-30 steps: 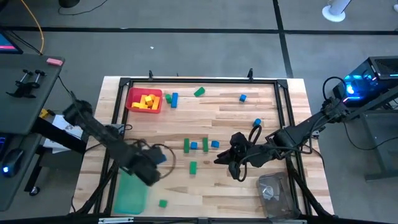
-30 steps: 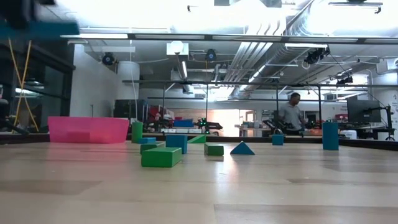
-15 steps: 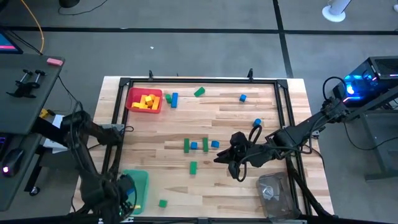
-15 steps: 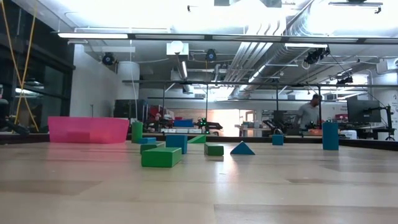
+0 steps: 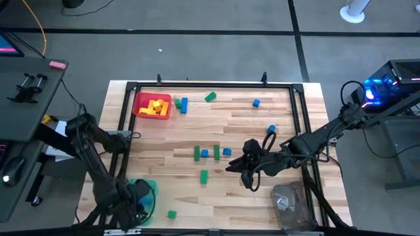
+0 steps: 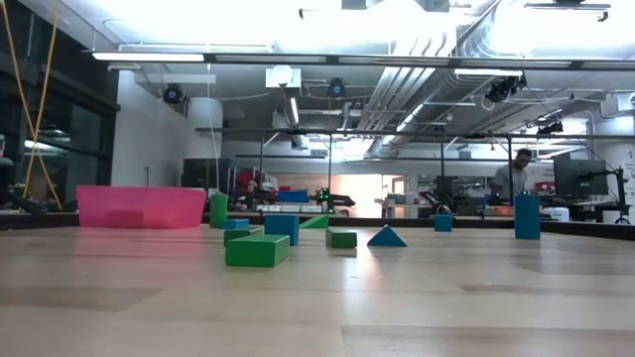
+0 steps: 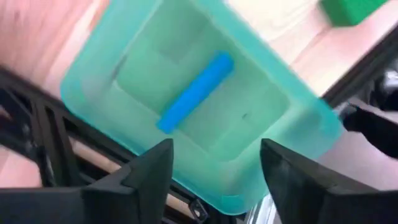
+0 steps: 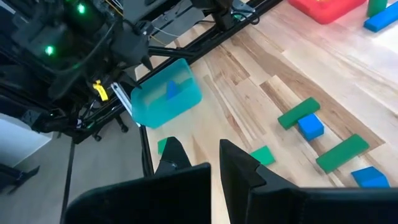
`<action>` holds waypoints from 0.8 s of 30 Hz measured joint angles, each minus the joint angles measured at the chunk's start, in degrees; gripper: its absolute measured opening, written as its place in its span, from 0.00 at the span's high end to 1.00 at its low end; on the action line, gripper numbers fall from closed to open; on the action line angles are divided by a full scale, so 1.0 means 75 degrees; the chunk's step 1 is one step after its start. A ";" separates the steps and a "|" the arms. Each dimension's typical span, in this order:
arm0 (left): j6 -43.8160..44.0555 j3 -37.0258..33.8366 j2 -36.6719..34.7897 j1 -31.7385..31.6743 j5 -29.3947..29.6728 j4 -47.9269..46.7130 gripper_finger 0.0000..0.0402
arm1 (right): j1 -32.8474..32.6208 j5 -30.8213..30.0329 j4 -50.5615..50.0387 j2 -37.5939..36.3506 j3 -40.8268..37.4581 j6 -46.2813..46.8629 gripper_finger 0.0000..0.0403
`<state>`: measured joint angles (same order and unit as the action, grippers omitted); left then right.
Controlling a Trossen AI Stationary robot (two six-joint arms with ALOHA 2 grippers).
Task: Sort blocks
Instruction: Put the blue block into the green bin
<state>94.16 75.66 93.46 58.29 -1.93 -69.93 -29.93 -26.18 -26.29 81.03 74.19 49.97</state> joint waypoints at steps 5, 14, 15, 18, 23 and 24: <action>-0.1299 0.0027 -0.0706 -0.1039 0.0956 0.0212 0.39 | -0.0001 0.0133 0.0170 0.0000 0.0000 0.0014 1.00; -0.8792 0.0136 -0.0402 -0.4827 0.1739 0.3324 0.40 | -0.0037 0.0162 0.1471 0.0000 0.0000 -0.0011 1.00; -0.9681 0.0176 -0.0227 -0.5155 0.1823 0.3335 0.40 | -0.0061 0.0150 0.1631 0.0000 0.0000 -0.0013 1.00; -1.2039 0.0233 0.0221 -0.5931 0.1972 0.3385 0.40 | -0.0141 -0.0048 0.2062 0.0000 0.0000 -0.0171 1.00; -1.3365 0.0236 0.0844 -0.6951 0.1183 0.3837 0.40 | -0.0181 -0.0570 0.2360 0.0000 -0.0003 -0.0268 1.00; -1.3364 0.0236 0.0982 -0.7119 0.0877 0.3977 0.40 | -0.0181 -0.0694 0.2355 0.0000 -0.0003 -0.0233 1.00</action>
<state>-6.07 77.43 100.82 4.90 4.64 -40.10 -31.29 -31.39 -8.63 81.03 74.17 48.22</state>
